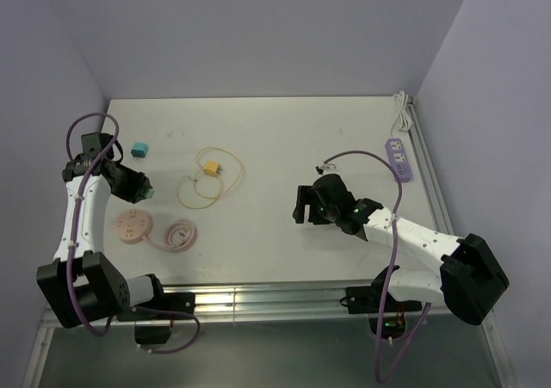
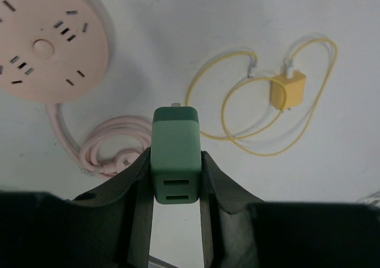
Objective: Insert the plug
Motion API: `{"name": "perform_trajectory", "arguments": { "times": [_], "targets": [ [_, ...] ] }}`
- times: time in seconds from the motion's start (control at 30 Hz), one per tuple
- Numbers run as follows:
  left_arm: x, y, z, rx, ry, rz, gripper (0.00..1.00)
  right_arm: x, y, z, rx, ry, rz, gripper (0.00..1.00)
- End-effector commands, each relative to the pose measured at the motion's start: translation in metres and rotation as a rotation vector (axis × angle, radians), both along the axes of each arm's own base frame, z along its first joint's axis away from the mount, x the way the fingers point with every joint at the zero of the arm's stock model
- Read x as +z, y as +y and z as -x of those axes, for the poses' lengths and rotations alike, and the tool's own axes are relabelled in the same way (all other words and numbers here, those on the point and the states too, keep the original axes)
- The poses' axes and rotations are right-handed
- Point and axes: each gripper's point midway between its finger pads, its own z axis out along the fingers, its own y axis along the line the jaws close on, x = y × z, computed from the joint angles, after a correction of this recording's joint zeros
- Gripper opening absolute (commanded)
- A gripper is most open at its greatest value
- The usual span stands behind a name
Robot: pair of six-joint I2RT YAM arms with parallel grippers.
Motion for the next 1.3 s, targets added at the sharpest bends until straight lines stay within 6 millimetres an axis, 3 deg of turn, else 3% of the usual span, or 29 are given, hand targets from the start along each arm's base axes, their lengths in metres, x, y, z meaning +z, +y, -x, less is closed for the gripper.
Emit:
{"name": "perform_trajectory", "arguments": {
  "times": [0.0, 0.3, 0.53, 0.83, 1.1, 1.27],
  "targets": [
    [0.002, 0.018, 0.010, 0.132, 0.075, 0.000, 0.00, 0.012, 0.002, -0.009, -0.022, -0.063, -0.029, 0.85],
    [0.007, 0.057, 0.024, 0.406, 0.173, -0.021, 0.00, 0.012, 0.001, -0.011, -0.034, -0.066, -0.024, 0.82],
    [-0.030, 0.049, 0.034, 0.423, 0.304, 0.088, 0.00, 0.012, 0.000, -0.010, -0.035, -0.071, -0.025, 0.80],
    [-0.042, 0.062, 0.022, 0.413, 0.302, 0.092, 0.00, 0.012, 0.002, -0.008, -0.029, -0.078, -0.030, 0.79],
    [-0.068, 0.065, 0.024, 0.357, 0.363, 0.100, 0.00, 0.013, 0.006, -0.005, -0.003, -0.086, -0.036, 0.82],
    [-0.067, 0.069, 0.019, 0.340, 0.344, 0.088, 0.00, 0.014, 0.009, -0.003, 0.008, -0.088, -0.040, 0.82]
  ]
}}
